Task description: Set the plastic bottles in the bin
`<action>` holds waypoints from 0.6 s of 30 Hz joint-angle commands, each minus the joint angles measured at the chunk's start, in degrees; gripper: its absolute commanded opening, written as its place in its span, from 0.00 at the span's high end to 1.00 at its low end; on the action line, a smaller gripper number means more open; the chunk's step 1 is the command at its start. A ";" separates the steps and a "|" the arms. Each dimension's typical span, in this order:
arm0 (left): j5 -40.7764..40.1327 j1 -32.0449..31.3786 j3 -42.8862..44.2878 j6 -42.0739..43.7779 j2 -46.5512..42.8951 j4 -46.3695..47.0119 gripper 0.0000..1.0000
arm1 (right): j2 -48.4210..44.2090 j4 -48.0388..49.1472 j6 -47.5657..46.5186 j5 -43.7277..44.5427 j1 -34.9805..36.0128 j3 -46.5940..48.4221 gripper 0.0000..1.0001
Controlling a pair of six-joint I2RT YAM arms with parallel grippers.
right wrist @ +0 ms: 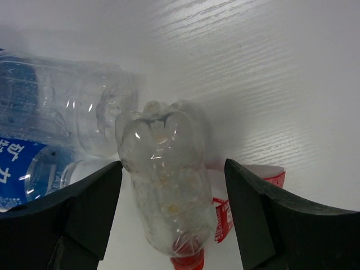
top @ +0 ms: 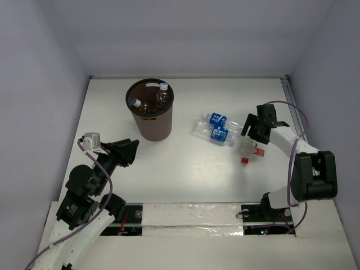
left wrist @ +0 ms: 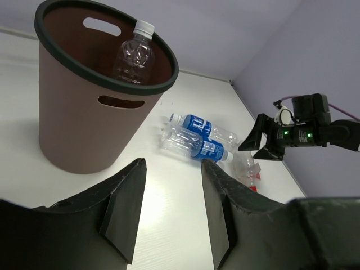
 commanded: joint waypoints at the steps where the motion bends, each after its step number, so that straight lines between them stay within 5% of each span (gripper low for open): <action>1: -0.67 -0.37 0.65 0.43 -1.49 1.12 0.59 | 1.96 -1.58 -1.49 0.51 -0.21 3.34 0.22; 18: -1.55 -0.37 0.73 0.34 -2.01 0.77 0.59 | 7.85 -4.13 -2.90 1.66 -0.74 7.57 0.29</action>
